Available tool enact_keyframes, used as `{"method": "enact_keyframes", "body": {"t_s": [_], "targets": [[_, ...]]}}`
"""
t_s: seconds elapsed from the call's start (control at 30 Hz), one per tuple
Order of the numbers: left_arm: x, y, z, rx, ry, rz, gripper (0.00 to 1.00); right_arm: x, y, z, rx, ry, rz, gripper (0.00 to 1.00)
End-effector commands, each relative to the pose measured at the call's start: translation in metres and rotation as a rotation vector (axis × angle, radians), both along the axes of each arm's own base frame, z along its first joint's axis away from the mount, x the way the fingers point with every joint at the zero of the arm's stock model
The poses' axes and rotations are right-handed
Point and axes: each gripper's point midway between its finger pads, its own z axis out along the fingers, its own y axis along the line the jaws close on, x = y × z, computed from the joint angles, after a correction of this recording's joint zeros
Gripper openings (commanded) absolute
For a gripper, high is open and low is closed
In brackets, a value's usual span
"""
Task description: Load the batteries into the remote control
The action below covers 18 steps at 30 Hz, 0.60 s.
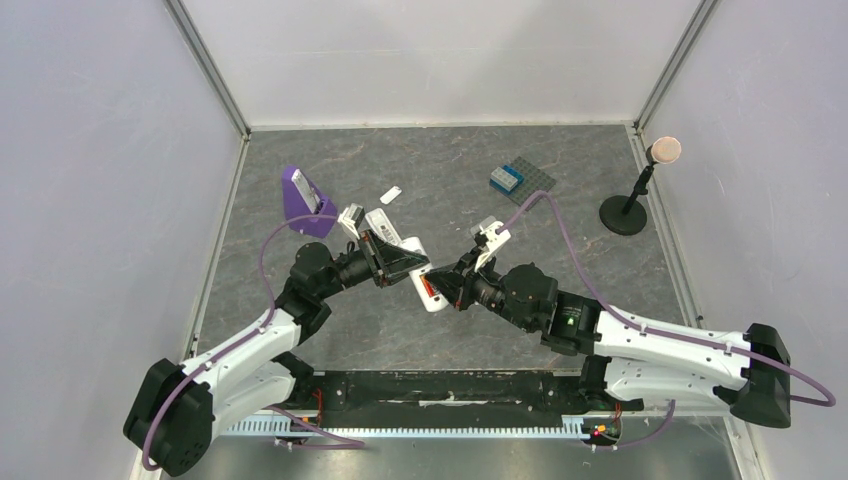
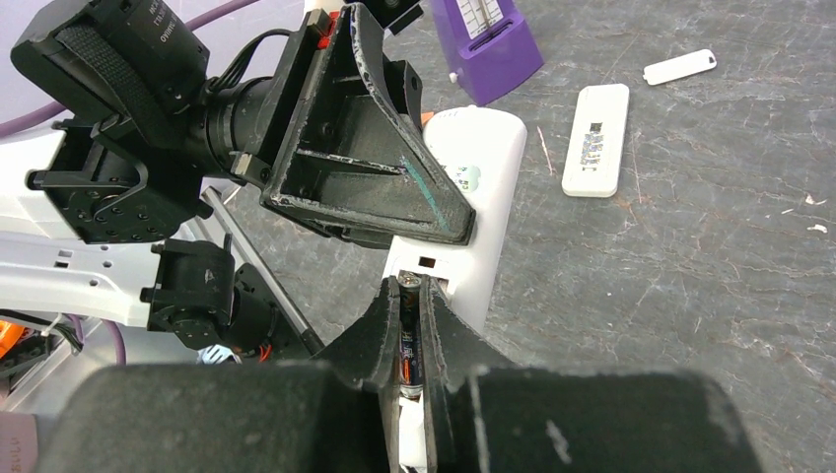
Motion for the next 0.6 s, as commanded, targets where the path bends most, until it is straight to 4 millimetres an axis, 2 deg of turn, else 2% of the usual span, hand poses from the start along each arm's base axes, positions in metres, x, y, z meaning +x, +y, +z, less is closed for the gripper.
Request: {"method": "enact_keyframes", "body": {"t_s": [0.0, 0.27, 0.57], "targets": [[0.004, 0.002, 0.029, -0.079, -0.048, 0.027, 0.02, -0.006, -0.003, -0.015, -0.048, 0.030, 0.016, 0.00], [0.004, 0.003, 0.030, -0.079, -0.057, 0.028, 0.02, -0.007, -0.002, -0.029, -0.084, 0.056, 0.020, 0.00], [0.004, 0.002, 0.034, -0.085, -0.066, 0.028, 0.02, -0.005, -0.008, -0.056, -0.168, 0.076, 0.001, 0.00]]}}
